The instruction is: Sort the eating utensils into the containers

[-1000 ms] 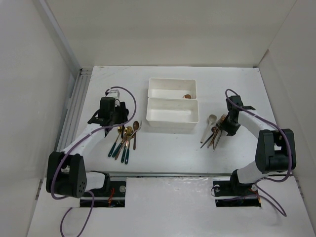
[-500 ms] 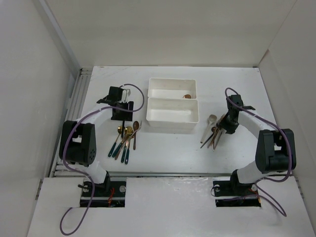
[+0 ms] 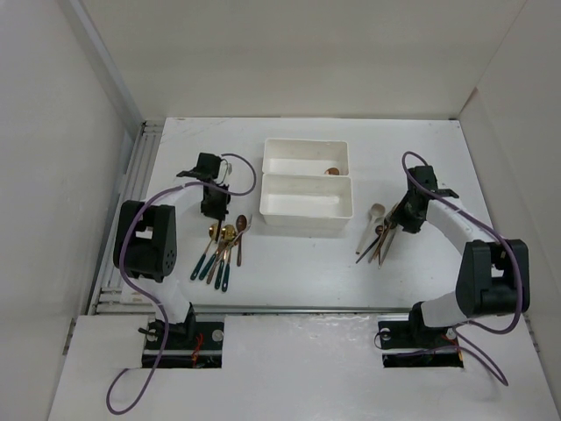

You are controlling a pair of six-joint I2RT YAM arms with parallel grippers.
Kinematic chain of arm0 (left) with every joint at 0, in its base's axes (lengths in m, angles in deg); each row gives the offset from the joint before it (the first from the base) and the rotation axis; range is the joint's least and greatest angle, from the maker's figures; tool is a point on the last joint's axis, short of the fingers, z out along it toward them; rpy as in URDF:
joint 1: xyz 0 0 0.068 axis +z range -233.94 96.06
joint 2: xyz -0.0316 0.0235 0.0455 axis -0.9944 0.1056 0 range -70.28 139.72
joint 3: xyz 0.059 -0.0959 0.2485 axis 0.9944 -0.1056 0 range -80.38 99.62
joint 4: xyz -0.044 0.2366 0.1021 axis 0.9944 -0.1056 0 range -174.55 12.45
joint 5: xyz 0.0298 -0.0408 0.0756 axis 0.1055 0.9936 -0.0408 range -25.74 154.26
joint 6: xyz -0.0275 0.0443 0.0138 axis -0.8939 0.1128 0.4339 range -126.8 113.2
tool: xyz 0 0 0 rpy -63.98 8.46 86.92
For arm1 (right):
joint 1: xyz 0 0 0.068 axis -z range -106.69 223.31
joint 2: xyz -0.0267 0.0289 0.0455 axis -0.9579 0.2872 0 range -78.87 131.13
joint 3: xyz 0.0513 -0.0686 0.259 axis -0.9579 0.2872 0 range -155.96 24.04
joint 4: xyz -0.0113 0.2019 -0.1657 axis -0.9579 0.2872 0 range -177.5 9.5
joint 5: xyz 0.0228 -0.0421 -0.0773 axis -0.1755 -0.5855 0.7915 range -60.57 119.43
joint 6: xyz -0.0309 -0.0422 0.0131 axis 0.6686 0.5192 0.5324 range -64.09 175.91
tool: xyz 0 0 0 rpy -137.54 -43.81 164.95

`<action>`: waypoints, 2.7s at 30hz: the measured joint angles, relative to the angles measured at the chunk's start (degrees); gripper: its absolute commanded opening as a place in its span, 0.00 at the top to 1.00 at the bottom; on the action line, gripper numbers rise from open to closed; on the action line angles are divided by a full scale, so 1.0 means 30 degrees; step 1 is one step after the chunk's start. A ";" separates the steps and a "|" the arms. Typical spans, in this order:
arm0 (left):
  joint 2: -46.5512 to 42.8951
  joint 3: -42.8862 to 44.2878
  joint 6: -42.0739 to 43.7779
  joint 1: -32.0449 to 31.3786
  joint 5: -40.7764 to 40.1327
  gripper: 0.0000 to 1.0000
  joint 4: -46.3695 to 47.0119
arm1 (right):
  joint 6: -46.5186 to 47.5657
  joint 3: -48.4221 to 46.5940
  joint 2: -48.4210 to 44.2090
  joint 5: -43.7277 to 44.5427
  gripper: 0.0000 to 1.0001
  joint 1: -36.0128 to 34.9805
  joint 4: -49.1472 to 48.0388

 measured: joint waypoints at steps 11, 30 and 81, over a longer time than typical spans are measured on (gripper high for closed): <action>-0.0976 0.2368 0.1967 -0.0284 -0.0576 1.00 0.0168 | 0.0772 0.0000 -0.0255 0.0102 0.58 0.0029 -0.0372; 0.3395 0.9945 1.9875 -0.6951 0.4568 0.98 1.2757 | 0.1610 0.1552 -0.4743 0.0357 0.58 0.0029 -0.2273; -0.2266 0.8014 0.2834 0.0525 0.0750 0.29 0.2492 | -0.1209 0.0299 0.2288 0.0860 1.00 0.0372 -0.0758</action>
